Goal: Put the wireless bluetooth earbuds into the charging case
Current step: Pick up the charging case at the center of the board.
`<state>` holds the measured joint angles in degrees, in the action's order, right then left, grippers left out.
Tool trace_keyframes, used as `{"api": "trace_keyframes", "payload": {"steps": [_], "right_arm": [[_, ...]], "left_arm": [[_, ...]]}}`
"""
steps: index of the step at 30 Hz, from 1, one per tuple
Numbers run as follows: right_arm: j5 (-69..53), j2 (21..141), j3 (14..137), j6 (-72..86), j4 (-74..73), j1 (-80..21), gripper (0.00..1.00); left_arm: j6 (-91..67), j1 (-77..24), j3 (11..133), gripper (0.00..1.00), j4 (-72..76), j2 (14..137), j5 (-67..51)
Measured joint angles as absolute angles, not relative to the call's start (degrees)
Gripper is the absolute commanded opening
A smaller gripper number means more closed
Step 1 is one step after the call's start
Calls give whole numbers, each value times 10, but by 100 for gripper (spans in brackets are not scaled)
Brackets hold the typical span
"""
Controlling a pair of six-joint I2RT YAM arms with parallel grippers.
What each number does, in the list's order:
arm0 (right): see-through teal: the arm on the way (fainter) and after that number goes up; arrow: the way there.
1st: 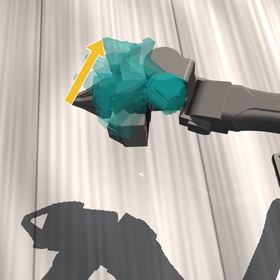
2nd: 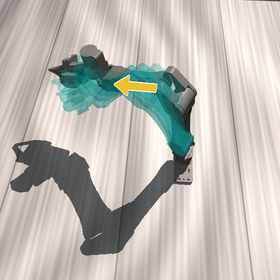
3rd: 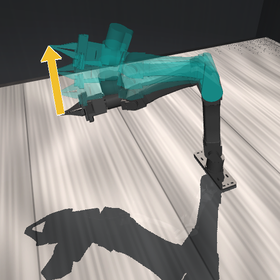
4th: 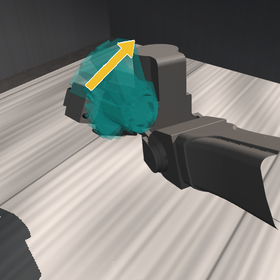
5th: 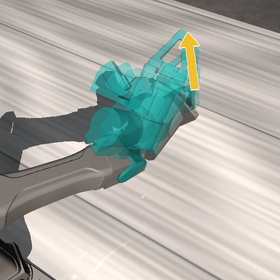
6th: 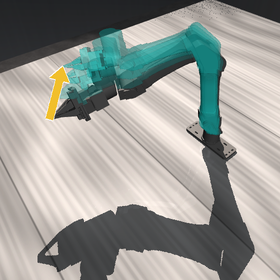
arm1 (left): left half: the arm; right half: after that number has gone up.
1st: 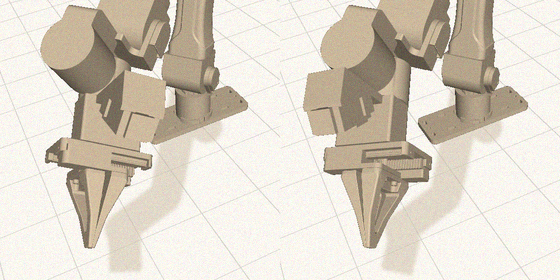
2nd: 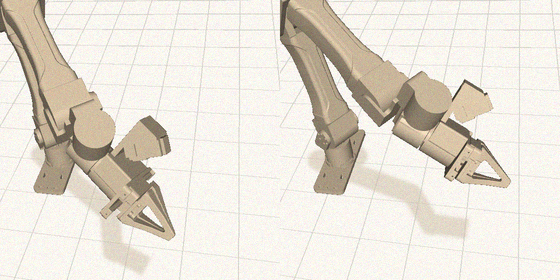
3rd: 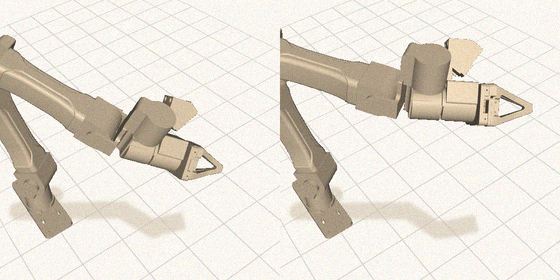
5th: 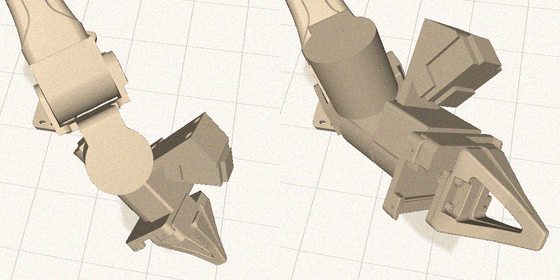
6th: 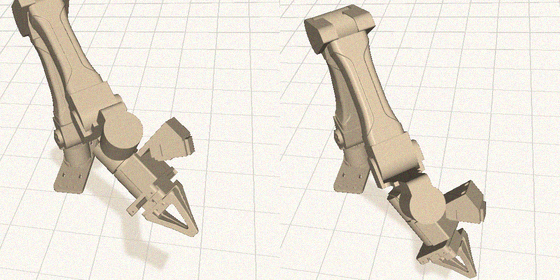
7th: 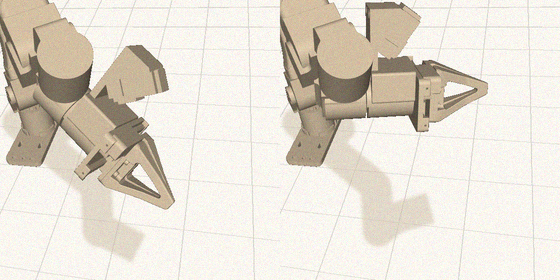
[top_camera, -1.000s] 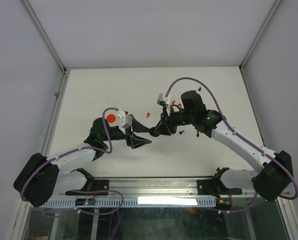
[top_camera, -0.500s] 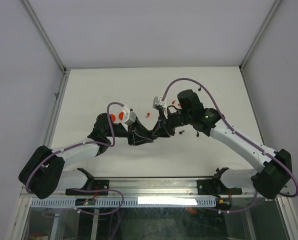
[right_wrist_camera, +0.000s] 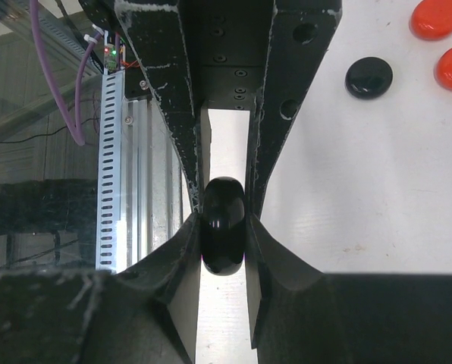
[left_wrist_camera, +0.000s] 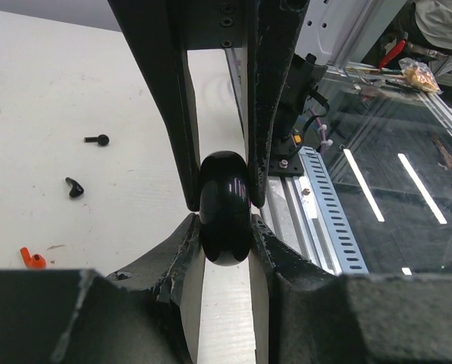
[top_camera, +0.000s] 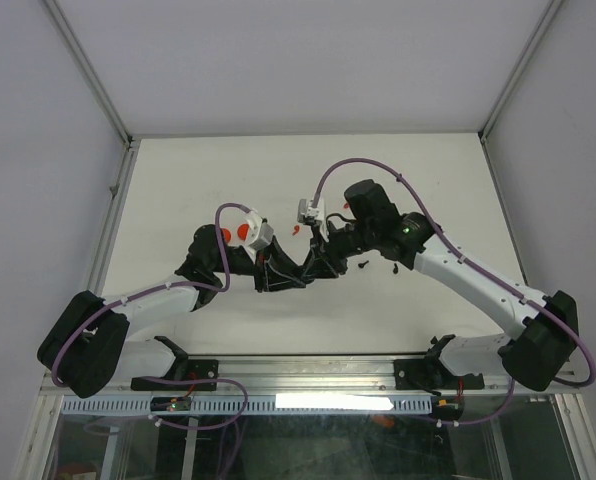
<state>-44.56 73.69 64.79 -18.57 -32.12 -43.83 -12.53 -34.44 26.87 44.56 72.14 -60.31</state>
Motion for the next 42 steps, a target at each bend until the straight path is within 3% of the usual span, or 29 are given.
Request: {"api": "trace_keyframes", "payload": {"steps": [5, 12, 16, 21, 26, 35, 37, 39, 42], "right_arm": [[-432, 743, 660, -190, -337, -446, 7], [-416, 755, 672, -195, -354, -456, 7], [-409, 756, 674, -196, -358, -459, 6], [-396, 760, 675, -199, -359, -466, 4], [-393, 760, 676, -200, -359, -466, 4], [-390, 756, 676, -200, -359, -467, 5], [-388, 753, 675, -200, -359, -467, 15], [-386, 750, 674, -198, -357, -467, 28], [-382, 741, 666, -194, -345, -467, 38]], "left_arm": [[-126, -344, 269, 28, 443, 721, -604], [-126, -344, 269, 27, 426, 721, -605], [-125, -344, 269, 37, 422, 721, -605], [-125, -344, 269, 40, 424, 721, -605], [-125, -344, 269, 35, 424, 721, -604], [-118, -344, 269, 7, 425, 721, -601], [-116, -344, 269, 1, 427, 721, -600], [-112, -344, 269, 0, 428, 719, -599], [-107, -344, 269, 0, 424, 713, -587]]}}
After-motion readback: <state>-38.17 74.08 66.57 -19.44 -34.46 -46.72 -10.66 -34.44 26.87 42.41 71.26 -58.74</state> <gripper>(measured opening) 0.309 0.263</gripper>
